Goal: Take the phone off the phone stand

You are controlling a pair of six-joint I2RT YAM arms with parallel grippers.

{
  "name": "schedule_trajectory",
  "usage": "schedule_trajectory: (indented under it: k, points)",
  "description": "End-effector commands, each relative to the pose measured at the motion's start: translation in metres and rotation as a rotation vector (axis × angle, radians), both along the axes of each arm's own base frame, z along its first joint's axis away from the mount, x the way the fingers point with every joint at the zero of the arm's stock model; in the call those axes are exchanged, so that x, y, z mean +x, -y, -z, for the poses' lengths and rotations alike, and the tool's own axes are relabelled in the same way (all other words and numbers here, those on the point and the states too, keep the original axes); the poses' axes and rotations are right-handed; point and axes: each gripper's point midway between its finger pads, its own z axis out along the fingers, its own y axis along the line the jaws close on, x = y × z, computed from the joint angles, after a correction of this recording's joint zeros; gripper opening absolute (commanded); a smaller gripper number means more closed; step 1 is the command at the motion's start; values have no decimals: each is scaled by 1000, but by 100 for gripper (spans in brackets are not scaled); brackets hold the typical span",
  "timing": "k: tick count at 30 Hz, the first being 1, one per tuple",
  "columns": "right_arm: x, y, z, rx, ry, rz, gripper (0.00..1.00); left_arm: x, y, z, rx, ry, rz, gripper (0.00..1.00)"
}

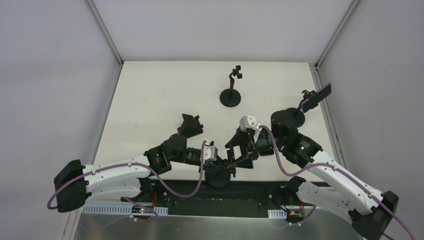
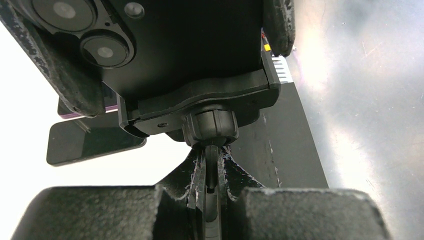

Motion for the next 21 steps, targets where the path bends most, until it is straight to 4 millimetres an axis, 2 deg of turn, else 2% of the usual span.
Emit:
schedule_trajectory:
  k: [1, 7, 10, 12, 15, 21]
  points:
    - [-5, -2, -17, 45, 28, -30, 68, 0, 6, -26, -70, 30, 25, 0]
    - [-8, 0, -11, 21, 19, -37, 40, 7, 6, -28, -72, 24, -22, 0]
    - [-7, 3, -3, -4, 69, -44, 14, 7, 6, -27, -69, 19, -22, 0]
    - [-3, 3, 1, 2, 125, -27, 0, 8, 5, -27, -68, 12, -32, 0]
    - [14, -1, 1, 21, 145, 92, 0, 12, 5, -26, -66, 3, -58, 0]
    - [32, -5, 1, 33, 202, 218, 0, 16, 3, -26, -68, -6, -91, 0]
